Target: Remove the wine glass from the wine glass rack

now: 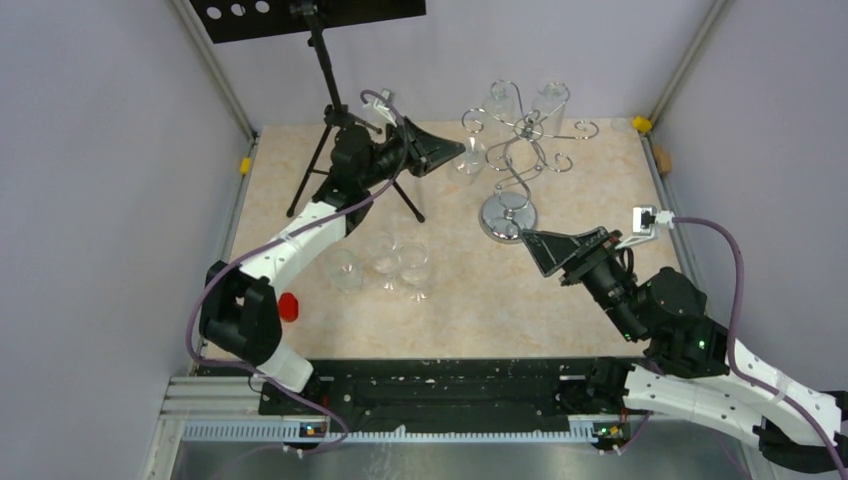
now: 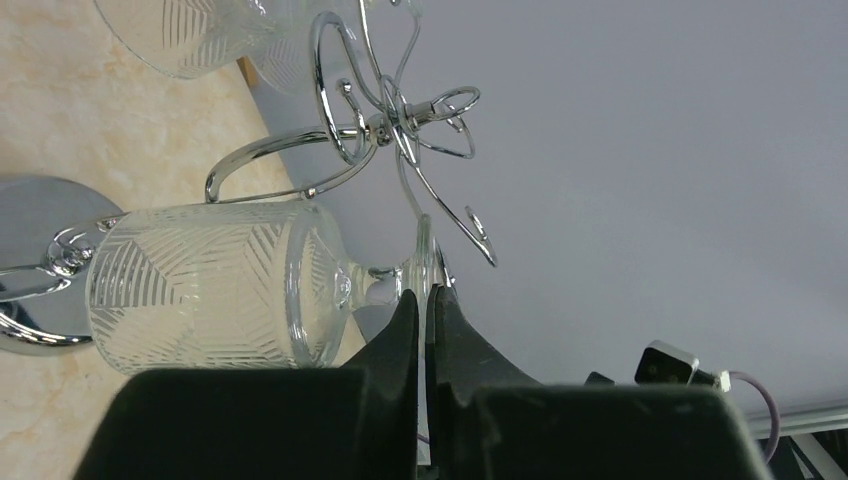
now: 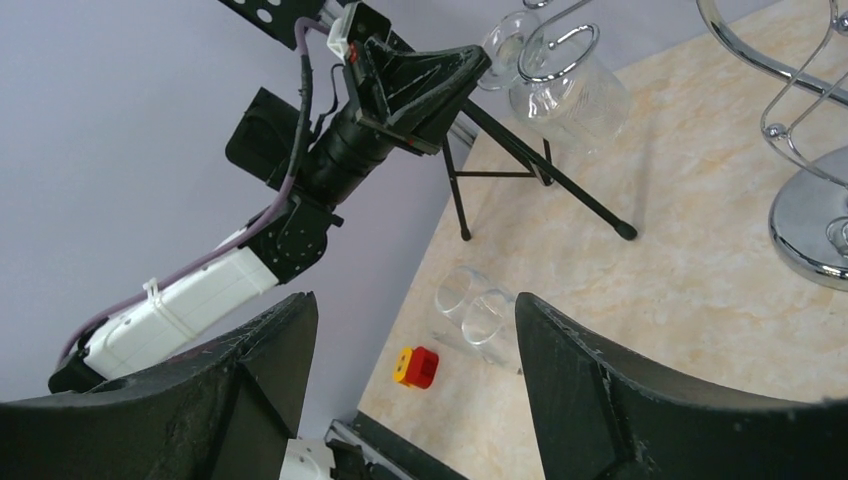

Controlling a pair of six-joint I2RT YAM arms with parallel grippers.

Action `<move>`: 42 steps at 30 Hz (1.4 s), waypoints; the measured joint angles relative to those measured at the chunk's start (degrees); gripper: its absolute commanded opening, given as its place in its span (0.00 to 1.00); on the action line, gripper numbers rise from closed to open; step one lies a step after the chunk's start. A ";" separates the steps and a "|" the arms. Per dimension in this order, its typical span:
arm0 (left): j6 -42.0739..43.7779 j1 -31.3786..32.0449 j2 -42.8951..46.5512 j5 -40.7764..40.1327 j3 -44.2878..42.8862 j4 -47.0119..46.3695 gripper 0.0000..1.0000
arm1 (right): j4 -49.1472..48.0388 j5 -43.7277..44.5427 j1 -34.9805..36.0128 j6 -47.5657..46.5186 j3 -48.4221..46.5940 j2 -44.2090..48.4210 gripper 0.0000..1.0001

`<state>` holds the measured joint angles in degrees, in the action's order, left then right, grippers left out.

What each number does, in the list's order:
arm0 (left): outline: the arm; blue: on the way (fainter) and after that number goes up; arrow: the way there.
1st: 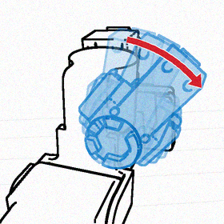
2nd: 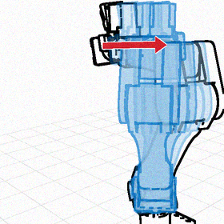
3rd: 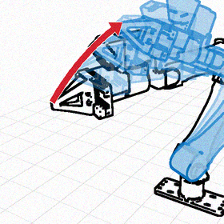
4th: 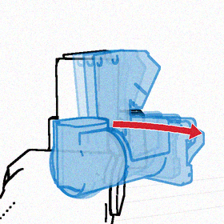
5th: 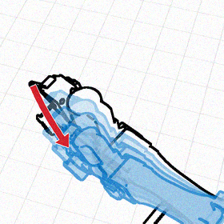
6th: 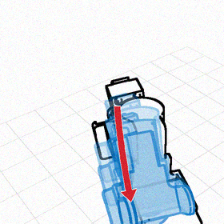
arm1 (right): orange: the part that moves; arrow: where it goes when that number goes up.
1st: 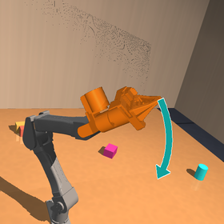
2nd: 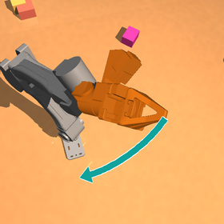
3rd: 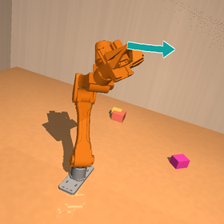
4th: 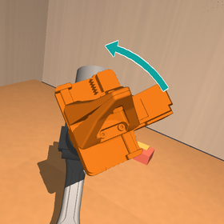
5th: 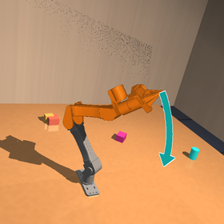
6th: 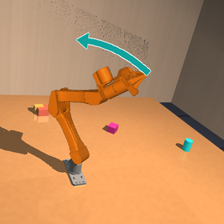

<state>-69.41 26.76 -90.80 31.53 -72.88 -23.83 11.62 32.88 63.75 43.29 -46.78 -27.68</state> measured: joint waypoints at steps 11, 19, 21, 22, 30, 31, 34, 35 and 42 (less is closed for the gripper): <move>-3.80 -2.36 10.54 0.28 9.05 -4.79 0.00 | -5.18 -0.15 0.00 -1.18 0.55 -0.55 0.77; -12.50 -2.34 21.27 -2.78 15.30 -9.84 0.00 | -16.39 -3.28 0.00 -2.71 4.68 -5.92 0.76; -14.73 -2.29 23.54 -2.84 15.91 -11.08 0.00 | -22.08 -4.26 0.00 -3.72 6.12 -8.15 0.76; -15.67 -2.29 24.44 -2.86 16.15 -11.74 0.00 | -25.31 -4.68 0.00 -4.33 7.19 -9.11 0.76; -25.05 -2.21 31.39 -2.62 20.63 -17.07 0.00 | -50.31 -8.44 0.00 -9.88 10.80 -20.61 0.82; -25.97 -2.19 31.87 -2.58 20.83 -17.38 0.00 | -52.46 -8.90 0.00 -10.27 10.80 -21.75 0.83; -28.48 -2.12 33.07 -2.36 21.00 -18.47 0.00 | -56.61 -9.99 0.00 -11.58 10.58 -23.93 0.86; -29.22 -2.08 33.53 -2.36 21.05 -18.82 0.00 | -57.11 -10.34 0.00 -12.09 9.99 -24.59 0.86; -33.14 -2.08 38.60 -2.45 21.20 -20.28 0.00 | -60.89 -20.00 -1.64 -13.57 2.60 -29.16 0.85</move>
<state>-102.54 24.69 -52.21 29.08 -51.68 -44.12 -49.28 12.88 62.11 29.71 -44.18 -56.84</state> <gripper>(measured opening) 0.018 0.857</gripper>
